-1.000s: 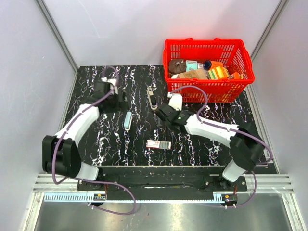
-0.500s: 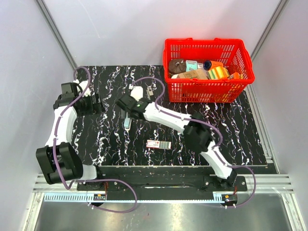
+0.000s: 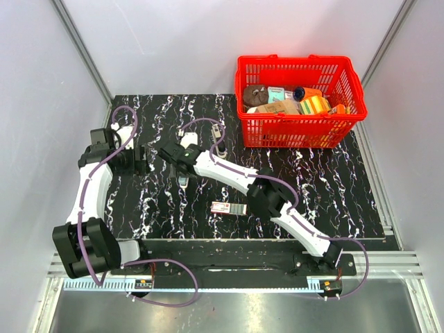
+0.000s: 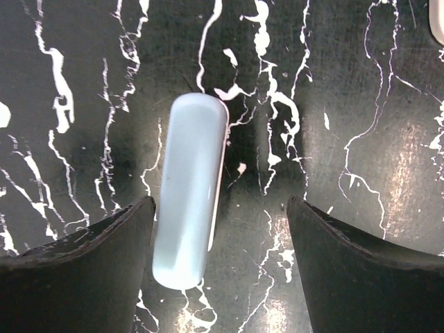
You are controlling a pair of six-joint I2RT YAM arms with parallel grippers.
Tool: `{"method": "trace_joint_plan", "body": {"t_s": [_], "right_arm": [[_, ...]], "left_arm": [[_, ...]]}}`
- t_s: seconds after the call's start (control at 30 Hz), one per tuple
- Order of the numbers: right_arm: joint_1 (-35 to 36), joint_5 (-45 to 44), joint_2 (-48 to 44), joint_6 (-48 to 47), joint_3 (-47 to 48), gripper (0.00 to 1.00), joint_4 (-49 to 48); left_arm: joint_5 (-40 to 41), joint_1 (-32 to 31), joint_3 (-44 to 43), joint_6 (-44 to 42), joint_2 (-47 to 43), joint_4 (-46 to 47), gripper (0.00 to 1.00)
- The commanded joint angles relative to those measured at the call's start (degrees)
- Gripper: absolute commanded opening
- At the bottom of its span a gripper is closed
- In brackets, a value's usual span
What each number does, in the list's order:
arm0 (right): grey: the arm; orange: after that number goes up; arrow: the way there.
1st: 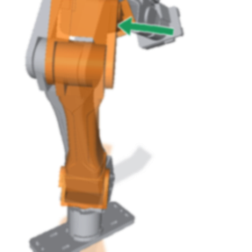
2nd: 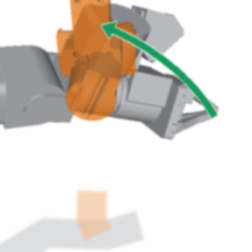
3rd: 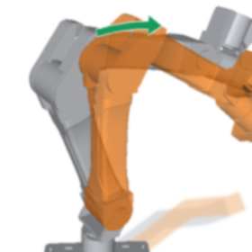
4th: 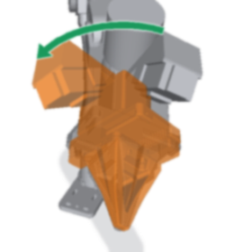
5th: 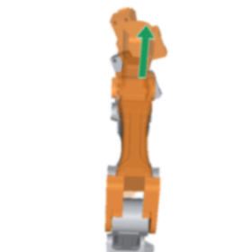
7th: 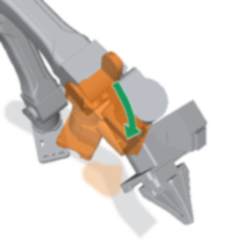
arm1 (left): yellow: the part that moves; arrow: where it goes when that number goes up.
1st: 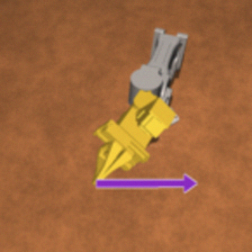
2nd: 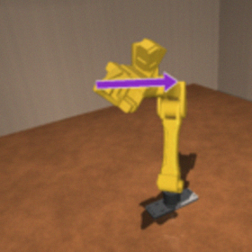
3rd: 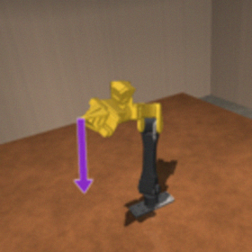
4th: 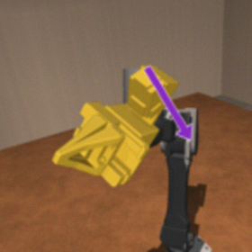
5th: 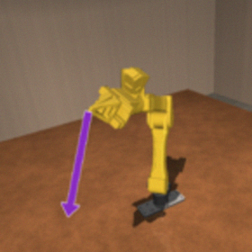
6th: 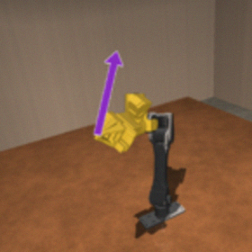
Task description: Unload the staples from the stapler
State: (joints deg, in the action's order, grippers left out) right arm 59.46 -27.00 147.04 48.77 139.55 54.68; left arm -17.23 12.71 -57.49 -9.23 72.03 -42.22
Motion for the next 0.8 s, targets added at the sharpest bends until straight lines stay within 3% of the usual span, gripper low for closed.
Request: {"method": "trace_joint_plan", "body": {"t_s": [0.0,0.13,0.53,0.77], "right_arm": [[-0.05,0.37,1.23,1.67,3.10,0.81,2.02],[-0.05,0.90,1.84,1.68,3.80,0.76,1.75],[-0.05,1.96,0.70,0.89,1.08,0.38,-0.10],[-0.05,2.04,-2.01,0.53,0.38,0.04,-0.09]], "left_arm": [[2.21,0.12,0.80,-1.05,0.04,2.58,0.86],[2.03,0.12,0.98,-0.79,1.36,2.75,0.85],[4.58,0.12,2.30,-0.87,1.97,4.33,0.82],[-0.50,-1.45,3.35,-2.63,1.19,4.25,0.83]]}}
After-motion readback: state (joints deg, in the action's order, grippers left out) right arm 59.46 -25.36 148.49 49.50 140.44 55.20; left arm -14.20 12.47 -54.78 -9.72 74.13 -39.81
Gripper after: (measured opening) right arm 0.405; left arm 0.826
